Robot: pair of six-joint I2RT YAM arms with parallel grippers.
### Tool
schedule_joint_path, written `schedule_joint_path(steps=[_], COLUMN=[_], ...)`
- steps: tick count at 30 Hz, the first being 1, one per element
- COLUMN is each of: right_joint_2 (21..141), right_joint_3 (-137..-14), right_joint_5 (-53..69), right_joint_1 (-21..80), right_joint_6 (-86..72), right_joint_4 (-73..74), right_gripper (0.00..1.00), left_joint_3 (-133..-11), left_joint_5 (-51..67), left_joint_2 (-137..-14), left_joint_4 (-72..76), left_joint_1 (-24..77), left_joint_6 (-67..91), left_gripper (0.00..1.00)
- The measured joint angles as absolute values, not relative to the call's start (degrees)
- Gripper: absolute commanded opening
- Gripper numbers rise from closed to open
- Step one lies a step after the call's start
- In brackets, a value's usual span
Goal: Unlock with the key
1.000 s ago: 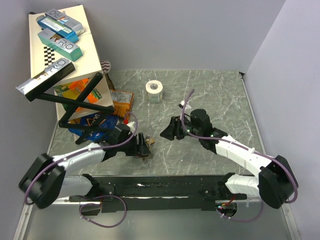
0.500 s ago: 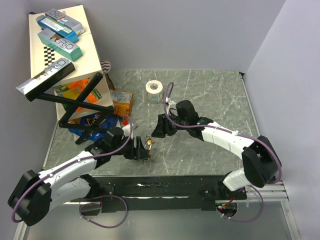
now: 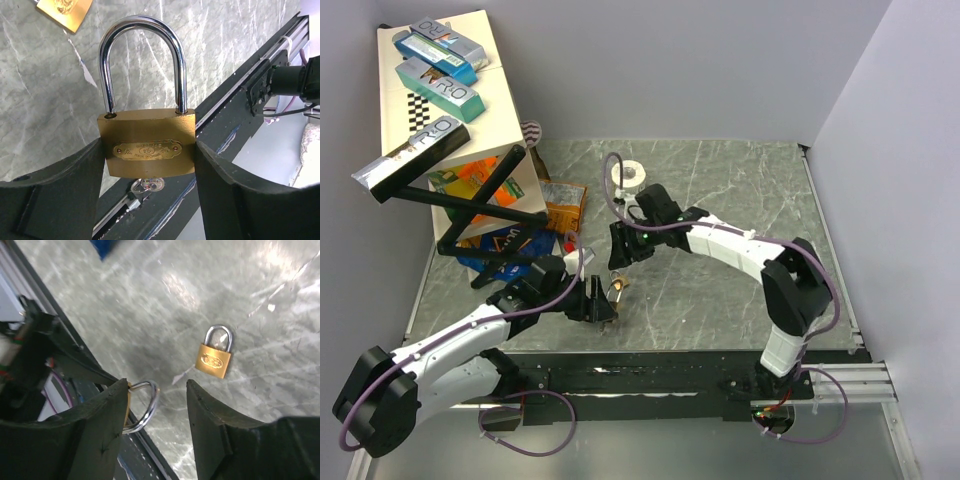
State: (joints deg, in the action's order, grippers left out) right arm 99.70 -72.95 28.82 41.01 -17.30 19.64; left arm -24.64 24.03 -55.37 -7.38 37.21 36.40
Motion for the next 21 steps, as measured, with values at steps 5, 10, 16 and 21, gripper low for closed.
schedule_joint_path(steps=[5, 10, 16, 21], right_joint_2=[103.61, 107.11, 109.91, 110.15], right_joint_3=[-76.49, -79.5, -82.65, -83.33], right_joint_5=[28.53, 29.23, 29.39, 28.58], right_joint_1=[41.82, 42.46, 42.89, 43.0], right_joint_6=[-15.51, -13.5, -11.46, -10.98], right_joint_4=[25.8, 30.06, 34.33, 37.36], right_gripper=[0.49, 0.43, 0.37, 0.32], left_joint_3=[-24.64, -24.64, -24.64, -24.64], left_joint_5=[23.57, 23.05, 22.59, 22.48], left_joint_2=[-55.37, -55.33, -55.2, -54.89], left_joint_4=[-8.23, -8.29, -8.49, -8.49], left_joint_1=[37.23, 37.23, 37.23, 37.23], left_joint_6=[35.92, 35.57, 35.55, 35.53], left_gripper=[0.01, 0.01, 0.01, 0.01])
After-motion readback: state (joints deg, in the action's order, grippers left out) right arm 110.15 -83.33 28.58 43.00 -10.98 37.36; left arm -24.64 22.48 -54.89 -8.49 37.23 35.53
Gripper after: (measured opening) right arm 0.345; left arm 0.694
